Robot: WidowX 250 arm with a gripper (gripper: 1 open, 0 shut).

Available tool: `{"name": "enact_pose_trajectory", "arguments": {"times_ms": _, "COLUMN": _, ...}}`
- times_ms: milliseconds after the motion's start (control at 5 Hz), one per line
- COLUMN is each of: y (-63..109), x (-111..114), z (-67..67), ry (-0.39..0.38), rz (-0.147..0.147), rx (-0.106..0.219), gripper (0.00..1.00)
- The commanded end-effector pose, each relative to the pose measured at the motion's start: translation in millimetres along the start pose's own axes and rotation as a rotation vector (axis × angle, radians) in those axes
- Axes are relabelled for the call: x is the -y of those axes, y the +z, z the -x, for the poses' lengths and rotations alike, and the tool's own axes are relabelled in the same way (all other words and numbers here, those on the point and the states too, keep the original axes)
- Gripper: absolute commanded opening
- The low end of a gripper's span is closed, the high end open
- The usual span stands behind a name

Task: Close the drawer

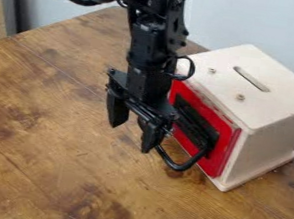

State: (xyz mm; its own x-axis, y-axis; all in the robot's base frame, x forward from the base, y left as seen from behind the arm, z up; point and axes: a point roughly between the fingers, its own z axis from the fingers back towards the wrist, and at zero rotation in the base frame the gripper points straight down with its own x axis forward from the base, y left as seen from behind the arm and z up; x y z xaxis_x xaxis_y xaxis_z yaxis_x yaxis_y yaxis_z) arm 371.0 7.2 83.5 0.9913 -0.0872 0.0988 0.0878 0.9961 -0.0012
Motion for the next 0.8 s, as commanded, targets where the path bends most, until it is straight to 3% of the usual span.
{"name": "enact_pose_trajectory", "arguments": {"times_ms": 0, "y": 27.0, "x": 4.6, "z": -8.5, "ry": -0.022, "rz": -0.007, "rx": 0.067, "gripper": 1.0}}
{"name": "enact_pose_trajectory", "arguments": {"times_ms": 400, "y": 33.7, "x": 19.4, "z": 0.4, "ry": -0.197, "rz": 0.007, "rx": 0.093, "gripper": 1.0}}
{"name": "enact_pose_trajectory", "arguments": {"times_ms": 600, "y": 41.3, "x": 22.5, "z": 3.9, "ry": -0.262, "rz": 0.013, "rx": 0.09, "gripper": 1.0}}
